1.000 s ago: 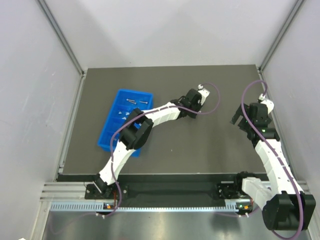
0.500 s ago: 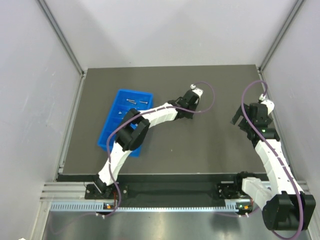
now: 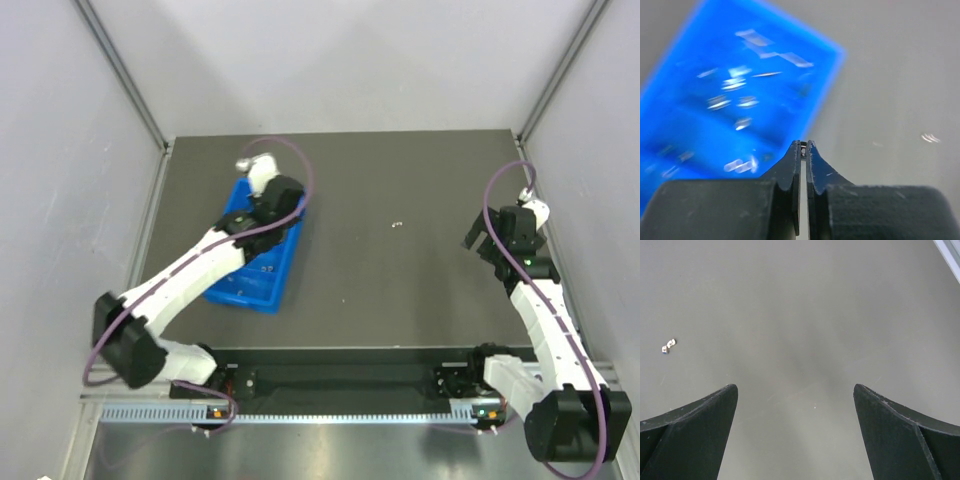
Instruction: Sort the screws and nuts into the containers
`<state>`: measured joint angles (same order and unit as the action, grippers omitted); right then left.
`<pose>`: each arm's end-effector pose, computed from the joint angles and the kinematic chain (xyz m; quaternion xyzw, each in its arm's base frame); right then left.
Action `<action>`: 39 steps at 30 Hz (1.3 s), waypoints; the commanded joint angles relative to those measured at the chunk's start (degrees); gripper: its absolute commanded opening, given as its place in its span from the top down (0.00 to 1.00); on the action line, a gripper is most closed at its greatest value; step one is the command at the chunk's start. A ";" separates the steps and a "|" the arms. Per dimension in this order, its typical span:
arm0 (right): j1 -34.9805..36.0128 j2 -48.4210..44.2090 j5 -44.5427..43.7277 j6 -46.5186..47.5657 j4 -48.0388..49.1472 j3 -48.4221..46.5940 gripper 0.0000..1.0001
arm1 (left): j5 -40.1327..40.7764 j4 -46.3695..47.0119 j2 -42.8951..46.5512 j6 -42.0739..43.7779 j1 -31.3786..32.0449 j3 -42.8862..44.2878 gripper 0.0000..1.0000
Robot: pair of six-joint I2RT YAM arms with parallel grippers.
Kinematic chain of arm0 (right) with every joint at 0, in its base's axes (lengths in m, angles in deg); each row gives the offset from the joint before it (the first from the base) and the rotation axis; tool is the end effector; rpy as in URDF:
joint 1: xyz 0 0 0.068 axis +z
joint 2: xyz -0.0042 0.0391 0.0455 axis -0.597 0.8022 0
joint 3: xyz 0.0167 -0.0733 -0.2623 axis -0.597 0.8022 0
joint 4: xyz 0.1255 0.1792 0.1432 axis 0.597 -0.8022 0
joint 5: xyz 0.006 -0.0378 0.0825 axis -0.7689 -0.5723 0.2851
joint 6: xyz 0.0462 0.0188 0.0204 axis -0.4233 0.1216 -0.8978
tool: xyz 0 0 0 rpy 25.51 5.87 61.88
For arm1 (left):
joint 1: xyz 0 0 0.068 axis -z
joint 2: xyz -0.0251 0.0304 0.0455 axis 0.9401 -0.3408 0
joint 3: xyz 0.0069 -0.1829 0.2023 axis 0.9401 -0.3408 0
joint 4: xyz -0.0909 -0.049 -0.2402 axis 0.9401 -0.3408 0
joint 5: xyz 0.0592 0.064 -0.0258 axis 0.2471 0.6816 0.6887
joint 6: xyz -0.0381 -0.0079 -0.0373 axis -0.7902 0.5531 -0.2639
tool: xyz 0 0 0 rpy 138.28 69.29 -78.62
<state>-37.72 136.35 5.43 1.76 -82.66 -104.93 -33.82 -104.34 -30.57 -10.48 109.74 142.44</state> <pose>0.1948 -0.0129 0.2677 0.2576 0.8649 -0.0302 0.4297 0.2507 -0.1815 0.3270 -0.1374 0.8597 -0.0594 0.4884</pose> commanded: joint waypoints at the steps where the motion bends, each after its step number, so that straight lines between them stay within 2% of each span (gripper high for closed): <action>1: -0.70 -0.22 0.13 -0.17 0.16 -0.19 0.00 | 6.39 -12.83 8.57 -11.73 -4.40 -8.48 0.99; 5: -0.70 0.05 0.39 -0.08 0.25 -0.28 0.00 | 8.84 -21.96 15.81 -19.31 -6.87 -15.00 1.00; 10: -0.70 1.10 1.01 -0.34 0.77 -0.37 0.00 | 8.76 -26.02 15.83 -25.37 -7.84 -19.41 1.00; 13: -0.70 1.28 1.01 -0.34 0.86 -0.19 0.00 | 8.76 -26.30 14.86 -27.32 -7.84 -20.64 1.00; 17: -0.70 1.46 1.10 -0.34 0.95 -0.45 0.00 | 8.85 -22.69 15.21 -25.03 -7.84 -22.05 0.94; 21: -0.70 1.37 0.48 -0.17 0.86 -0.81 0.00 | 9.56 -24.71 14.50 -26.18 -7.93 -20.29 0.82; 22: -0.70 1.28 0.39 -0.25 0.86 -0.72 0.00 | 9.56 -24.80 14.59 -26.00 -7.84 -20.03 0.71; 24: -0.70 1.45 0.66 -0.25 0.95 -0.81 0.01 | 9.21 -24.62 15.03 -24.60 -7.84 -18.54 0.59; 25: -0.70 1.54 0.57 -0.34 0.78 -0.98 0.00 | 8.25 -23.32 15.38 -23.38 -7.84 -17.92 0.53; 28: -0.70 1.46 0.22 -0.25 0.69 -1.16 0.00 | 4.57 -21.55 15.12 -17.49 -7.84 -13.71 0.48; 31: -0.70 1.28 -0.22 -0.17 0.86 -1.42 0.00 | -0.18 -14.01 12.84 -9.32 -6.18 -9.05 0.44; 32: -0.70 1.37 -0.22 -0.17 0.86 -1.60 0.00 | -1.77 -8.51 11.62 -7.13 -5.13 -7.65 0.44; 34: -0.70 1.54 0.04 -0.25 0.86 -1.95 0.00 | -4.32 -2.42 6.26 0.78 -1.35 -3.61 0.44; 36: -0.70 1.54 0.39 -0.08 0.95 -2.12 0.00 | -11.77 4.60 -1.26 8.58 2.07 1.75 0.44; 39: -0.70 1.11 0.74 -0.08 0.86 -2.04 0.00 | -23.10 8.67 -13.07 15.80 4.89 10.89 0.44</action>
<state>-37.72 137.59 6.27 1.76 -82.59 -104.95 -43.46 -107.31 -35.10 -7.79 111.92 147.71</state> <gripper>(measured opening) 0.996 0.558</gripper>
